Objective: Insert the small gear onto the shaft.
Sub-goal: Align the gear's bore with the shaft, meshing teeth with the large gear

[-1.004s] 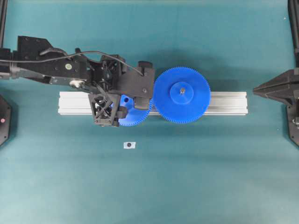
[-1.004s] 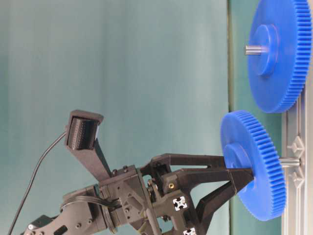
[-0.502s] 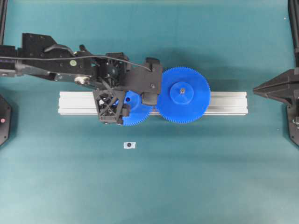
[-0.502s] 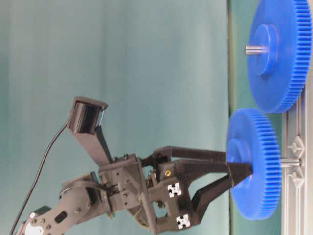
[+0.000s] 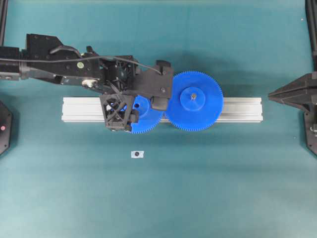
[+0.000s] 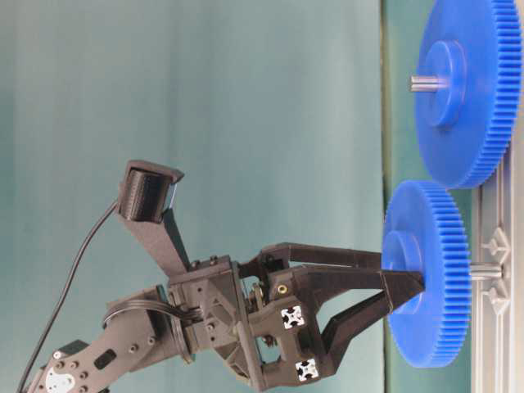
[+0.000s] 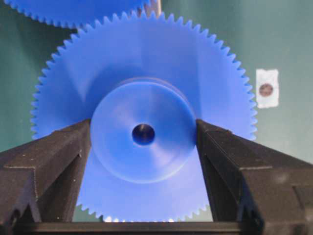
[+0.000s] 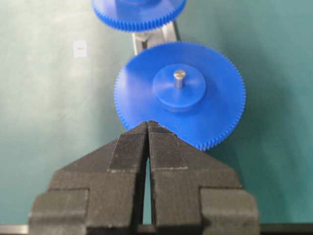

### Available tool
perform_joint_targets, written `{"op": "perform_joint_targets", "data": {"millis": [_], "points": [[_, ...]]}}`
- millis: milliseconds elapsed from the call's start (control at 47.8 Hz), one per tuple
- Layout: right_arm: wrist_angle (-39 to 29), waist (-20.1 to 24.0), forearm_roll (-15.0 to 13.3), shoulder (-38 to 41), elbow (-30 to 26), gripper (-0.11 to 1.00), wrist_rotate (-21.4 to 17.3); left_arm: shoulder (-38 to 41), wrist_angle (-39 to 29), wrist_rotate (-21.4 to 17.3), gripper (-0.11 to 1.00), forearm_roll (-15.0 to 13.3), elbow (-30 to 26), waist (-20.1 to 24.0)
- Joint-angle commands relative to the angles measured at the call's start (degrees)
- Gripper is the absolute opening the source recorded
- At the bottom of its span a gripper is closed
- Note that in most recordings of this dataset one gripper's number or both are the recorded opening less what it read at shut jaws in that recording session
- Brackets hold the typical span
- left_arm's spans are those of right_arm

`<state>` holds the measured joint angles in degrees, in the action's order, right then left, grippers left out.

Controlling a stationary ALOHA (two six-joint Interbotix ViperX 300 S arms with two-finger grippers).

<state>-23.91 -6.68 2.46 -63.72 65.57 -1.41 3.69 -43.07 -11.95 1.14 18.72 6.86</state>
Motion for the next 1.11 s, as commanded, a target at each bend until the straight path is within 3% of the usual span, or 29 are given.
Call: {"op": "perform_joint_targets", "data": {"millis": [0,272,1088], "points": [[0.6,-0.2,0.0,0.4,-0.5,0.03,-0.5,-0.7,-0.1,-0.4,0.72,0.2,-1.1,0.7],[0.6,-0.2,0.0,0.4,-0.4,0.03,-0.5,0.0,-0.1,-2.1,0.72,0.2,-2.6,0.7],[0.6,-0.2,0.2,0.4,-0.4,0.04,-0.5,1.2,-2.2,-1.5,0.73,0.2,-3.9,0.7]]}}
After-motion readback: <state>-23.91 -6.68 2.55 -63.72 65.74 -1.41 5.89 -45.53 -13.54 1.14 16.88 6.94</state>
